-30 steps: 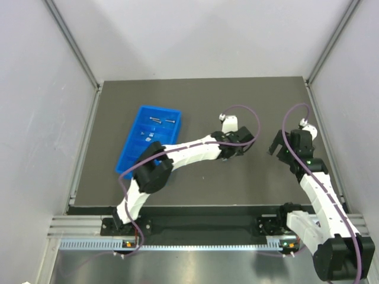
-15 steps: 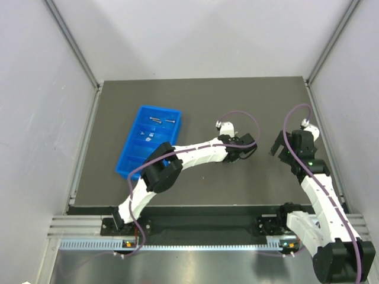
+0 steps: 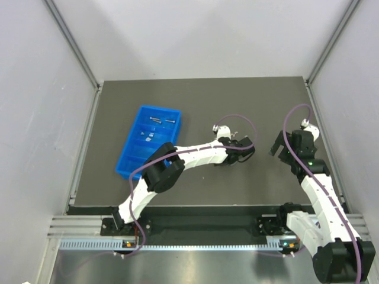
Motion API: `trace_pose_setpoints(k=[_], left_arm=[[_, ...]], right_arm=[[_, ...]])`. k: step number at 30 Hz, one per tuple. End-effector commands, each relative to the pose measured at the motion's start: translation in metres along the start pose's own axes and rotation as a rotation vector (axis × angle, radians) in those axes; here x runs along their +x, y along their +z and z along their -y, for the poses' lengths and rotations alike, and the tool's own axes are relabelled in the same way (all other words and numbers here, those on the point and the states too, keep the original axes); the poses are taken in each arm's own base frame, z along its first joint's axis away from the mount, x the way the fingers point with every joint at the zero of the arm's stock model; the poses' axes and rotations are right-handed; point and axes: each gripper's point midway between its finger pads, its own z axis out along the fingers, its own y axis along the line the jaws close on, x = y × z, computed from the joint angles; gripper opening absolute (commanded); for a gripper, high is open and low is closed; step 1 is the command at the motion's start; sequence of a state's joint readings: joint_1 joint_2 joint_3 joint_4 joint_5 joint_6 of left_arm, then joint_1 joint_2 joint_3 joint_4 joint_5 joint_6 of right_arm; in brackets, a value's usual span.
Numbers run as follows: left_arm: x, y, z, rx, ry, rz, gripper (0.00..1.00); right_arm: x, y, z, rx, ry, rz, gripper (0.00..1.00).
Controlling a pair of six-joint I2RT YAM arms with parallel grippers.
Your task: Sort the screws and nuts into containers
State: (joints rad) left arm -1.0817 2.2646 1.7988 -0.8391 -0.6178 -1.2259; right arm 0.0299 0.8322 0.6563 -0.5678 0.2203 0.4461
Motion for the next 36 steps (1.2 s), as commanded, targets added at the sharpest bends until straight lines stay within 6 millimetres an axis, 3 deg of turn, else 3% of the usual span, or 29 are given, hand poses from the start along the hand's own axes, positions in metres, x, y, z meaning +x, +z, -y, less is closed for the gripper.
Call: trace_pose_setpoints(k=[1,3,7,12,15,16,18,19,21,22,24,25,26,27,28,30,31,33,34,36], left_arm=[[0.01,0.007,0.0,-0.013,0.012,-0.017,0.5],[0.012,0.009,0.001,-0.013,0.019,-0.022,0.47],[0.012,0.01,-0.001,-0.012,0.02,-0.016,0.27],[-0.001,0.009,-0.005,0.011,0.012,0.01,0.21],[-0.031,-0.002,-0.005,0.059,-0.009,0.049,0.21],[-0.052,-0.019,-0.003,0.103,-0.017,0.081,0.21],[-0.079,-0.025,-0.017,0.124,-0.059,0.135,0.21],[-0.097,-0.04,-0.034,0.14,-0.073,0.172,0.21],[-0.135,-0.047,-0.059,0.146,-0.156,0.228,0.2],[-0.159,-0.052,-0.089,0.128,-0.207,0.26,0.2],[-0.183,-0.055,-0.12,0.108,-0.271,0.29,0.2],[-0.201,-0.055,-0.153,0.07,-0.327,0.314,0.2],[-0.209,-0.054,-0.17,0.048,-0.355,0.33,0.2],[-0.216,-0.054,-0.185,0.027,-0.377,0.347,0.2],[-0.223,-0.047,-0.213,-0.021,-0.418,0.36,0.2],[-0.226,-0.039,-0.234,-0.046,-0.449,0.35,0.2],[-0.227,-0.028,-0.256,-0.08,-0.464,0.344,0.21],[-0.224,-0.013,-0.263,-0.049,-0.484,0.302,0.21],[-0.215,0.001,-0.281,-0.078,-0.493,0.275,0.21],[-0.217,0.014,-0.277,-0.011,-0.507,0.267,0.2]], right_arm=[[-0.016,-0.004,-0.002,-0.005,0.01,0.049,1.0],[-0.016,-0.005,-0.002,-0.007,0.011,0.05,1.0],[-0.015,-0.005,-0.002,-0.007,0.009,0.05,1.0],[-0.016,-0.005,-0.003,-0.009,0.012,0.051,1.0],[-0.017,-0.004,-0.004,-0.016,0.016,0.049,1.0],[-0.018,-0.004,-0.006,-0.022,0.016,0.049,1.0],[-0.019,-0.005,-0.008,-0.033,0.018,0.053,1.0],[-0.019,-0.005,-0.011,-0.05,0.019,0.053,1.0],[-0.021,-0.004,-0.017,-0.08,0.016,0.057,1.0],[-0.02,-0.003,-0.022,-0.104,0.017,0.048,1.0],[-0.021,-0.002,-0.029,-0.136,0.018,0.046,1.0],[-0.02,-0.001,-0.032,-0.148,0.016,0.036,1.0],[-0.02,0.001,-0.033,-0.153,0.017,0.032,1.0],[-0.021,0.001,-0.036,-0.16,0.021,0.033,1.0],[-0.021,0.003,-0.037,-0.162,0.021,0.026,1.0],[-0.022,0.005,-0.038,-0.162,0.021,0.022,1.0],[-0.023,0.006,-0.04,-0.167,0.023,0.018,1.0],[-0.027,0.007,-0.046,-0.19,0.024,0.024,1.0],[-0.028,0.006,-0.053,-0.225,0.022,0.021,1.0],[-0.035,0.005,-0.06,-0.256,0.02,0.043,1.0]])
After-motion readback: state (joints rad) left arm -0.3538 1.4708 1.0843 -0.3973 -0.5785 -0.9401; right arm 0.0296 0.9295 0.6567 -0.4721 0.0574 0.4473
